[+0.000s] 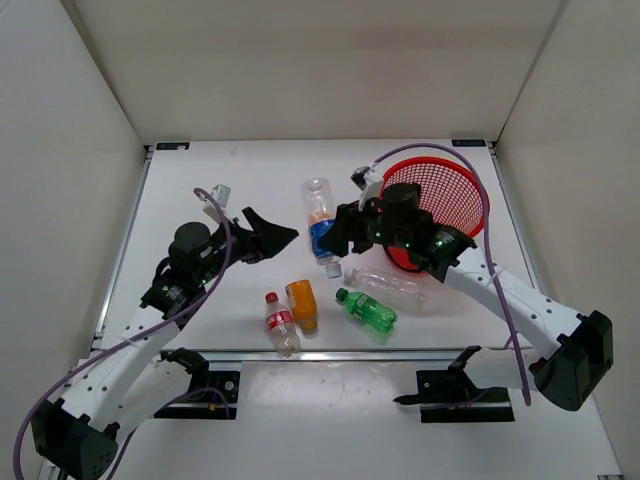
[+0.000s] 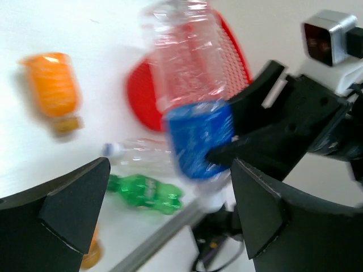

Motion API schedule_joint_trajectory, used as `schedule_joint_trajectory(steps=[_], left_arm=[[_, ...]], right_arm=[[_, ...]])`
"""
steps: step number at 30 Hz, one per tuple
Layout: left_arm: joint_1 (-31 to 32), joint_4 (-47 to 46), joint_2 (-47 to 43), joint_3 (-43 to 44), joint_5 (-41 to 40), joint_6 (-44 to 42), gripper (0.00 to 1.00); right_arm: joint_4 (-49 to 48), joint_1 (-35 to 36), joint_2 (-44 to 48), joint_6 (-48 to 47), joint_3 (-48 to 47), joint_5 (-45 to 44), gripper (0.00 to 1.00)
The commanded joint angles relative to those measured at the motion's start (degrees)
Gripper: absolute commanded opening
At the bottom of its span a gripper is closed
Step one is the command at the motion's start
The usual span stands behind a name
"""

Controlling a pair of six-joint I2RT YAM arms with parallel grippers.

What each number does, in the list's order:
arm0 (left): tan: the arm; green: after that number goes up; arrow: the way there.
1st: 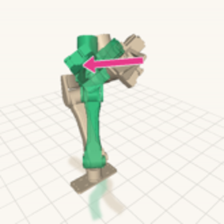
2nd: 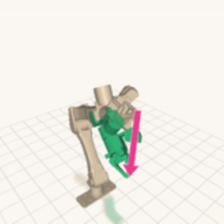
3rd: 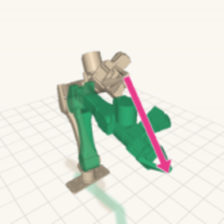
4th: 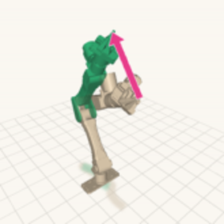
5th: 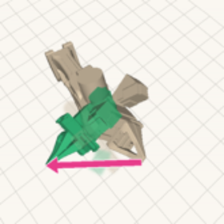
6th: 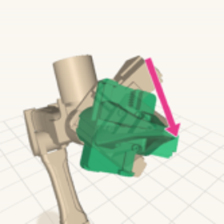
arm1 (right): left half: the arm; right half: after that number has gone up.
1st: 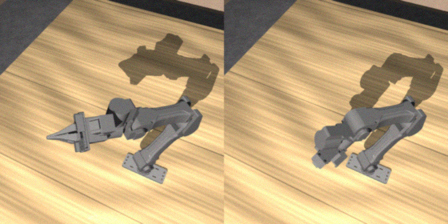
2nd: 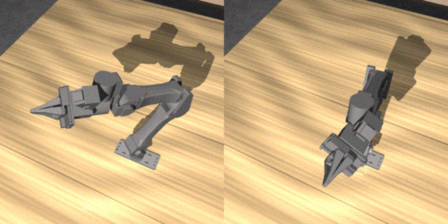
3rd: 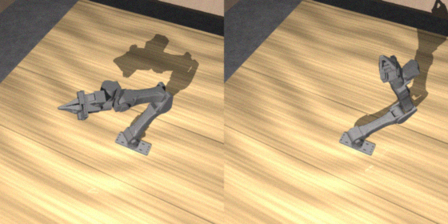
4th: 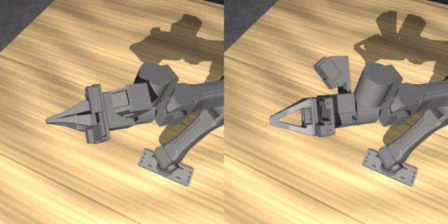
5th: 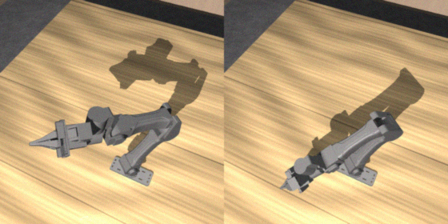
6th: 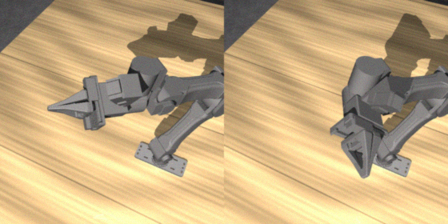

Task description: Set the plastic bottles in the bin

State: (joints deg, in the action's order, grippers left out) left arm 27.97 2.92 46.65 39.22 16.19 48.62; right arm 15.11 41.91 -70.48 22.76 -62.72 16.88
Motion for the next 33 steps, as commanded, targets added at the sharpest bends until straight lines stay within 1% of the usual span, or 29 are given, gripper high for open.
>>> schedule_joint_trajectory(steps=[1, 2, 3, 5, 8, 10, 11, 12, 13, 15, 18, 19, 21, 23, 25, 26, 27, 28, 30, 33], left_arm=[[-3.3, 15.1, -2.4, 6.9, -4.9, -7.6, 0.99], [-3.9, 20.6, -2.1, 8.6, -8.2, -10.2, 0.99], [-4.0, 22.6, -1.7, 9.5, -9.7, -10.5, 0.99], [-3.4, 30.2, -0.1, 9.4, -14.7, -12.5, 0.99], [-2.0, 35.6, 3.2, 7.3, -15.0, -13.3, 0.99], [-0.6, 37.2, 5.5, 5.8, -14.5, -13.6, 0.99], [0.3, 38.5, 6.6, 4.5, -15.0, -12.7, 0.99], [2.2, 38.3, 7.0, 3.2, -14.6, -12.6, 0.99], [2.4, 38.4, 7.7, 2.5, -14.9, -12.1, 0.99], [3.0, 37.8, 8.5, 0.3, -12.4, -11.3, 0.99], [4.5, 36.7, 10.6, -1.2, -11.3, -11.3, 0.99], [5.0, 36.6, 11.7, -0.7, -12.0, -10.8, 0.98], [6.1, 36.9, 14.0, -0.1, -13.2, -11.3, 0.99], [6.0, 36.2, 15.7, 0.1, -13.1, -11.9, 0.99], [6.4, 36.1, 17.1, 0.4, -13.4, -12.2, 0.99], [6.8, 35.9, 17.9, 0.6, -13.8, -12.7, 0.98], [7.2, 36.2, 18.7, 0.8, -14.0, -12.4, 0.99], [6.8, 35.6, 19.3, 0.7, -13.6, -12.1, 0.98], [7.1, 35.3, 19.6, 0.3, -13.6, -12.0, 0.99], [6.1, 34.6, 19.4, -1.2, -12.8, -11.7, 0.99]], right_arm=[[6.1, -5.1, 3.6, -3.8, -5.1, -4.9, 0.15], [8.2, -8.1, 4.3, -4.0, -5.6, -5.9, 0.14], [9.4, -11.6, 4.9, -4.7, -5.5, -5.6, 0.14], [12.7, -16.1, 5.9, -6.8, -6.3, -6.6, 0.14], [15.2, -22.7, 5.6, -9.8, -6.6, -9.3, 0.15], [16.8, -29.0, 5.5, -10.6, -6.2, -10.1, 0.14], [17.2, -30.2, 5.4, -11.2, -5.8, -9.6, 0.14], [16.7, -32.9, 5.4, -11.3, -5.1, -9.1, 0.16], [16.4, -35.2, 5.1, -11.6, -3.9, -9.1, 0.16], [17.1, -36.7, 4.6, -13.1, -3.1, -10.3, 0.20], [19.0, -38.6, 3.2, -14.5, -3.6, -15.7, 0.28], [18.6, -39.4, 3.0, -14.3, -3.6, -16.5, 0.29], [18.7, -40.8, 2.5, -15.7, -3.9, -16.7, 0.42], [17.3, -41.8, 2.3, -15.2, -4.8, -16.6, 0.53], [16.5, -44.2, 1.0, -14.9, -6.0, -13.2, 0.62], [16.8, -44.2, 0.5, -14.9, -7.8, -12.5, 0.76], [16.8, -43.8, -0.3, -14.9, -8.6, -12.5, 0.96], [17.4, -42.8, -1.1, -15.0, -10.0, -12.5, 0.99], [18.0, -41.0, -2.3, -15.5, -13.1, -13.4, 0.99], [19.9, -37.8, -4.7, -15.9, -20.8, -14.7, 0.99]])
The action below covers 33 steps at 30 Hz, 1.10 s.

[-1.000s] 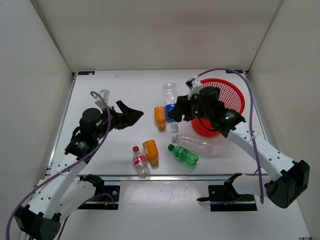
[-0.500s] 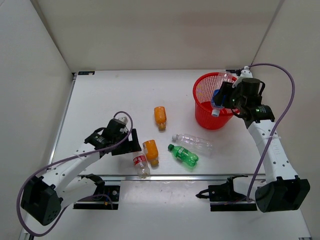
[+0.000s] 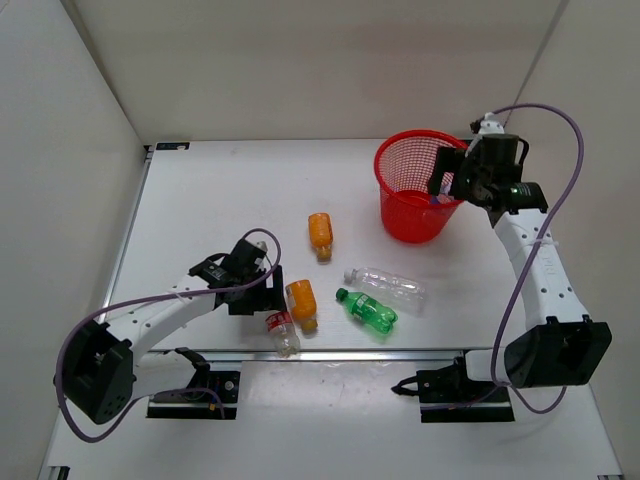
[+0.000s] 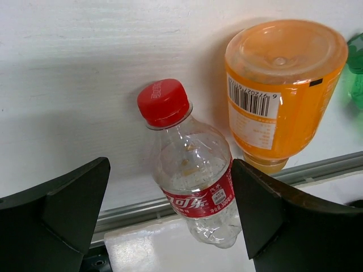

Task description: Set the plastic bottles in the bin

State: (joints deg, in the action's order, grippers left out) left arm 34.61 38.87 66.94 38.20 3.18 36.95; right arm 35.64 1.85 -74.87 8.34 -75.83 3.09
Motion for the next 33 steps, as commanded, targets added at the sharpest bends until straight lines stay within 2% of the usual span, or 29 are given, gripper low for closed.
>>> schedule_joint_trajectory(steps=[1, 6, 12, 14, 15, 19, 21, 23, 29, 31, 33], left_arm=[[-0.7, -2.4, -0.6, -0.5, 0.5, 0.1, 0.99], [0.9, -5.2, 2.0, -0.8, 1.3, 0.6, 0.94], [2.1, -4.9, 4.9, -0.1, 1.5, -0.1, 0.78], [2.0, -4.4, 5.0, -0.1, 1.1, -0.1, 0.64], [2.0, -4.3, 4.8, -0.2, 1.2, -0.5, 0.62], [2.6, -4.3, 3.7, -0.5, 1.5, -0.2, 0.41], [1.4, -4.6, 0.9, -0.9, 2.4, -0.2, 0.29], [-0.4, -4.0, -2.1, -0.1, 3.7, 0.1, 0.23], [-4.7, -1.5, -9.3, 9.9, 0.9, -2.4, 0.18], [-4.9, -2.2, -8.5, 14.1, -0.6, -2.8, 0.18], [-4.3, -3.0, -6.1, 18.0, -3.1, -3.5, 0.17]], right_arm=[[-0.2, 2.7, -0.7, -1.3, -9.9, -1.5, 0.99], [0.7, 5.4, -1.8, -2.1, -13.4, -1.7, 0.99], [2.8, 8.0, 0.8, -1.5, -12.9, -7.6, 1.00], [2.9, 9.3, 2.7, -0.9, -10.7, -9.6, 1.00], [3.0, 10.4, 4.3, -0.2, -9.6, -10.0, 0.99], [3.7, 13.5, 9.1, 1.0, -3.2, -9.4, 0.99], [3.6, 16.3, 11.0, 1.4, 0.0, -9.9, 0.99], [5.2, 19.7, 12.9, 1.5, 1.6, -10.8, 0.99], [5.0, 26.5, 17.4, 3.8, 7.7, -9.2, 0.99], [5.6, 26.6, 18.4, 4.1, 7.9, -9.4, 0.99], [5.7, 25.9, 19.2, 4.1, 8.0, -4.8, 0.99]])
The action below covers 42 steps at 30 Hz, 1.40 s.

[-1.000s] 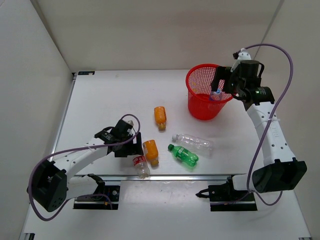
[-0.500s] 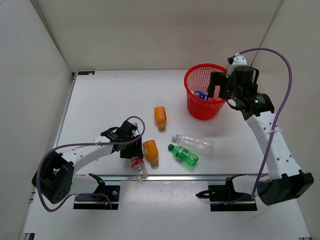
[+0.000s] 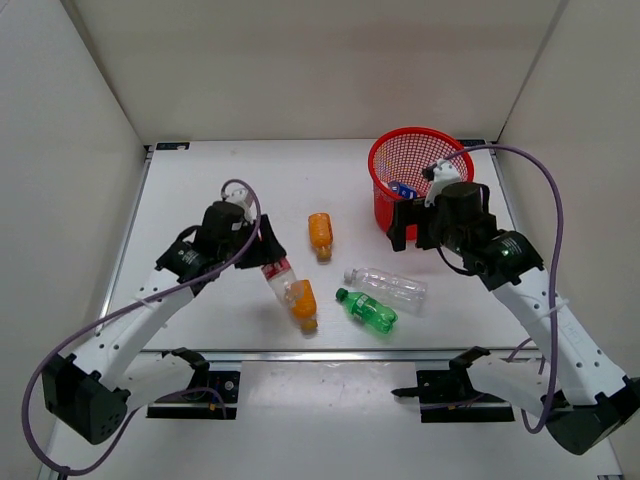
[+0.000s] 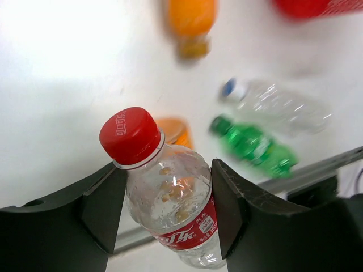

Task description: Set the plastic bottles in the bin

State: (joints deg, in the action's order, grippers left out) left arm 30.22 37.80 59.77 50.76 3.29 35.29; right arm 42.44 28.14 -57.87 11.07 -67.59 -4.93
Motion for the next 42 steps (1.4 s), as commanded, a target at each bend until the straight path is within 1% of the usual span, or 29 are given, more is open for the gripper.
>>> schedule_joint_trajectory(steps=[1, 2, 5, 6, 9, 11, 12, 13, 16, 21, 22, 23, 24, 25, 26, 27, 28, 29, 30, 31, 32, 33, 35, 37, 38, 39, 40, 41, 42], left_arm=[[0.6, -3.6, 2.7, 7.3, -3.1, -1.4, 0.16], [0.8, -4.8, 3.1, 8.4, -3.2, -1.1, 0.14], [0.6, -13.6, 6.4, 9.4, 1.6, 1.7, 0.12], [1.3, -13.8, 7.5, 9.5, 4.2, 2.8, 0.12], [3.4, -19.0, 8.2, 8.9, 7.1, 5.0, 0.12], [3.9, -24.2, 7.5, 6.3, 9.5, 7.1, 0.12], [3.5, -26.3, 6.7, 5.7, 11.7, 8.1, 0.12], [3.5, -28.7, 5.6, 4.0, 13.5, 9.8, 0.13], [2.7, -33.8, 2.3, 0.9, 16.3, 12.5, 0.14], [3.3, -36.0, 0.4, -1.9, 17.9, 13.8, 0.15], [3.1, -37.2, 0.2, -2.4, 18.7, 14.5, 0.15], [2.8, -39.6, 0.1, -3.5, 20.4, 15.3, 0.15], [2.8, -39.8, 0.2, -3.3, 20.8, 15.8, 0.15], [3.2, -38.7, 0.5, -2.9, 20.8, 14.8, 0.17], [3.7, -37.8, 0.6, -2.5, 20.0, 13.7, 0.19], [4.0, -35.5, 0.6, -2.2, 19.7, 13.0, 0.22], [3.4, -35.3, 0.5, -2.8, 19.8, 13.0, 0.27], [2.7, -36.8, -0.3, -3.6, 20.7, 13.7, 0.43], [2.0, -37.0, -0.7, -3.7, 21.7, 13.9, 0.67], [0.5, -37.1, -1.1, -3.9, 22.2, 14.2, 0.81], [0.3, -36.6, -2.0, -3.8, 22.3, 13.2, 0.98], [-0.9, -33.9, -2.8, -2.8, 21.4, 11.8, 0.99], [-2.2, -29.7, -4.2, -0.7, 18.9, 9.2, 0.99], [-3.1, -20.5, -5.5, 0.9, 15.7, 5.6, 0.99], [-3.4, -18.0, -6.0, 1.4, 11.5, 3.7, 0.98], [-3.5, -12.5, -6.2, 2.7, 7.1, 1.3, 0.99], [-3.5, -6.8, -6.2, 3.1, 4.4, 0.4, 0.99], [-3.8, -4.3, -6.1, 2.4, -1.6, -0.6, 0.99], [-4.3, 0.4, -5.6, 2.2, -5.2, -1.4, 0.99]], right_arm=[[-2.5, -0.1, 2.6, 1.1, 0.3, 7.3, 0.99], [-4.4, 1.0, 3.0, 1.5, 1.3, 9.2, 1.00], [-11.1, 7.0, 2.5, 3.1, 4.3, 15.0, 0.99], [-12.5, 7.9, 2.0, 3.3, 4.8, 16.1, 0.99], [-21.0, 10.3, -0.4, 4.7, 5.9, 24.4, 0.99], [-26.8, 11.1, -2.0, 7.7, 8.1, 30.7, 0.99], [-30.3, 12.1, -2.5, 8.5, 9.5, 31.7, 0.99], [-31.3, 11.9, -3.5, 9.2, 10.1, 32.1, 0.99], [-30.8, 14.2, -6.1, 7.7, 9.9, 28.4, 0.99], [-39.3, 14.6, -8.3, 10.6, 12.8, 34.0, 0.97], [-40.2, 14.9, -8.8, 11.0, 13.4, 34.2, 0.96], [-41.0, 15.1, -9.4, 11.3, 13.3, 33.6, 0.90], [-40.8, 15.5, -10.1, 11.6, 13.0, 33.9, 0.77], [-41.4, 15.0, -10.2, 12.1, 13.0, 34.1, 0.68], [-41.2, 15.0, -10.5, 12.4, 13.3, 34.3, 0.42], [-41.3, 14.3, -10.0, 12.6, 13.2, 33.8, 0.24], [-40.3, 14.0, -9.4, 12.7, 13.1, 33.8, 0.19], [-39.0, 12.7, -8.7, 12.4, 12.7, 33.7, 0.13], [-38.1, 12.0, -8.1, 11.8, 12.7, 33.1, 0.11], [-35.8, 10.7, -7.7, 11.3, 11.8, 32.4, 0.10], [-33.1, 9.0, -7.4, 10.6, 10.8, 31.3, 0.09], [-31.5, 8.0, -6.8, 9.5, 10.1, 31.0, 0.09], [-25.9, 2.9, -6.5, 7.7, 7.1, 29.9, 0.09], [-22.1, -1.5, -6.4, 4.9, 3.8, 28.0, 0.09], [-19.3, -4.1, -6.9, 4.1, 1.4, 26.4, 0.10], [-18.2, -5.4, -7.4, 2.3, 0.2, 24.4, 0.10], [-15.7, -7.6, -8.8, 0.7, -2.8, 20.5, 0.10], [-12.9, -9.2, -9.5, -0.3, -5.9, 17.6, 0.11], [-10.7, -11.0, -11.6, -2.0, -9.3, 14.3, 0.11]])
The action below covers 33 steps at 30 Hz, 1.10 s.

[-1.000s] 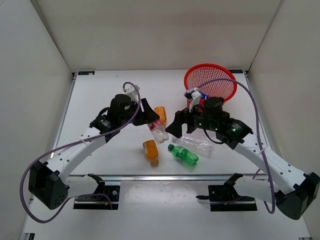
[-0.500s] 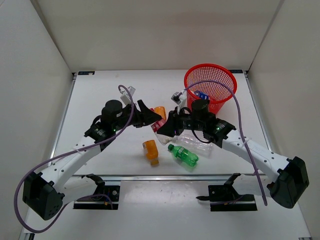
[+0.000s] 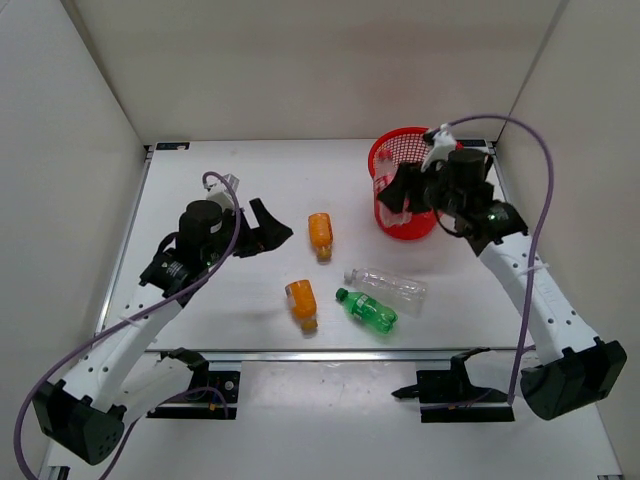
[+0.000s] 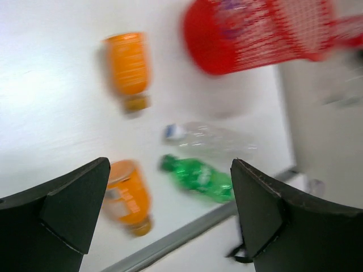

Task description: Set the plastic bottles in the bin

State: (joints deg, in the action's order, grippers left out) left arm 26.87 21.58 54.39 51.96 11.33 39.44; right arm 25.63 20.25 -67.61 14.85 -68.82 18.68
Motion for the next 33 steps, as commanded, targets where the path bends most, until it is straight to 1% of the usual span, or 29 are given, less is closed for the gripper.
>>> schedule_joint_trajectory(steps=[1, 2, 3, 4, 5, 6, 7, 8, 9, 11, 12, 13, 14, 15, 17, 19, 20, 21, 22, 23, 25, 26, 27, 29, 32, 33], left_arm=[[-2.2, 20.5, -0.3, 0.5, -15.5, -6.3, 0.98], [-3.8, 21.8, -0.3, -0.6, -16.0, -6.7, 0.99], [-5.9, 24.1, -0.8, -1.4, -17.6, -6.8, 0.98], [-6.6, 25.0, -2.4, -2.7, -18.0, -7.1, 0.99], [-7.8, 25.3, -2.9, -3.5, -18.0, -7.1, 0.99], [-8.5, 26.0, -4.4, -4.8, -18.5, -7.2, 0.99], [-8.7, 26.3, -5.3, -4.4, -19.5, -6.5, 0.99], [-8.7, 27.3, -6.0, -4.2, -21.1, -6.2, 0.98], [-8.8, 27.6, -6.1, -4.4, -22.2, -5.8, 0.99], [-9.7, 28.3, -6.8, -3.9, -22.4, -5.8, 0.99], [-9.8, 28.5, -7.0, -4.1, -22.1, -5.8, 0.99], [-10.3, 28.3, -7.4, -4.1, -21.4, -6.1, 0.99], [-10.2, 28.5, -7.5, -4.0, -20.9, -6.0, 0.99], [-10.1, 28.6, -7.5, -3.9, -21.5, -6.1, 0.98], [-10.0, 28.6, -8.2, -4.1, -22.1, -6.2, 0.99], [-10.3, 29.0, -8.8, -4.4, -21.8, -6.7, 0.98], [-10.4, 29.6, -9.2, -4.3, -21.7, -6.7, 0.99], [-10.5, 29.7, -9.4, -4.5, -21.6, -6.9, 0.99], [-10.4, 30.2, -10.2, -4.5, -21.6, -7.0, 0.99], [-10.3, 30.4, -10.3, -4.6, -22.0, -7.0, 0.98], [-10.1, 31.8, -11.0, -5.2, -21.4, -7.4, 0.99], [-10.2, 32.0, -11.9, -5.3, -21.8, -7.0, 0.99], [-10.1, 33.1, -12.2, -5.6, -21.5, -7.3, 0.99], [-10.1, 34.3, -13.3, -5.7, -22.5, -6.8, 0.99], [-8.2, 35.7, -15.1, -5.7, -24.3, -6.6, 0.99], [-8.2, 36.6, -16.1, -5.7, -24.5, -6.6, 0.99]], right_arm=[[7.1, -4.5, -4.2, -7.1, -9.2, -13.2, 0.11], [8.5, -6.8, -6.8, -7.9, -11.4, -15.8, 0.11], [9.3, -9.3, -7.9, -8.1, -13.3, -16.2, 0.13], [8.7, -10.4, -9.9, -9.7, -14.3, -16.7, 0.16], [8.3, -12.4, -12.3, -10.1, -14.7, -16.7, 0.20], [7.8, -13.9, -14.0, -10.5, -15.3, -16.6, 0.29], [7.3, -14.6, -14.9, -11.2, -15.7, -16.7, 0.32], [7.1, -15.1, -16.6, -11.5, -16.9, -16.5, 0.40], [7.4, -15.0, -17.4, -11.7, -17.9, -16.7, 0.45], [7.5, -14.0, -19.6, -12.8, -20.1, -18.5, 0.65], [7.7, -12.5, -19.5, -13.3, -21.6, -20.0, 0.69], [7.7, -11.1, -19.7, -14.1, -22.2, -21.6, 0.86], [7.8, -10.2, -19.0, -14.5, -23.2, -24.6, 0.94], [8.4, -7.8, -18.6, -16.9, -24.3, -28.8, 1.00], [10.4, -3.9, -17.7, -18.5, -26.0, -33.9, 0.99], [12.9, 0.7, -16.6, -17.8, -26.0, -35.5, 0.99], [13.7, 2.3, -15.2, -16.3, -24.7, -35.3, 1.00], [14.6, 6.0, -14.1, -15.3, -23.8, -35.1, 0.99], [14.3, 10.5, -13.3, -13.0, -21.0, -36.1, 0.99], [13.7, 12.9, -12.6, -11.0, -18.1, -37.1, 0.99], [12.4, 22.1, -12.5, -5.0, -15.0, -34.5, 1.00], [11.5, 24.0, -12.5, -3.8, -13.0, -32.3, 0.99], [9.3, 27.5, -13.3, -1.7, -11.8, -29.1, 0.99], [3.6, 34.4, -15.3, 0.0, -8.0, -26.9, 0.99], [1.4, 39.4, -21.4, 2.9, -7.9, -25.4, 0.99], [1.0, 39.8, -24.4, 3.9, -8.3, -25.0, 0.99]])
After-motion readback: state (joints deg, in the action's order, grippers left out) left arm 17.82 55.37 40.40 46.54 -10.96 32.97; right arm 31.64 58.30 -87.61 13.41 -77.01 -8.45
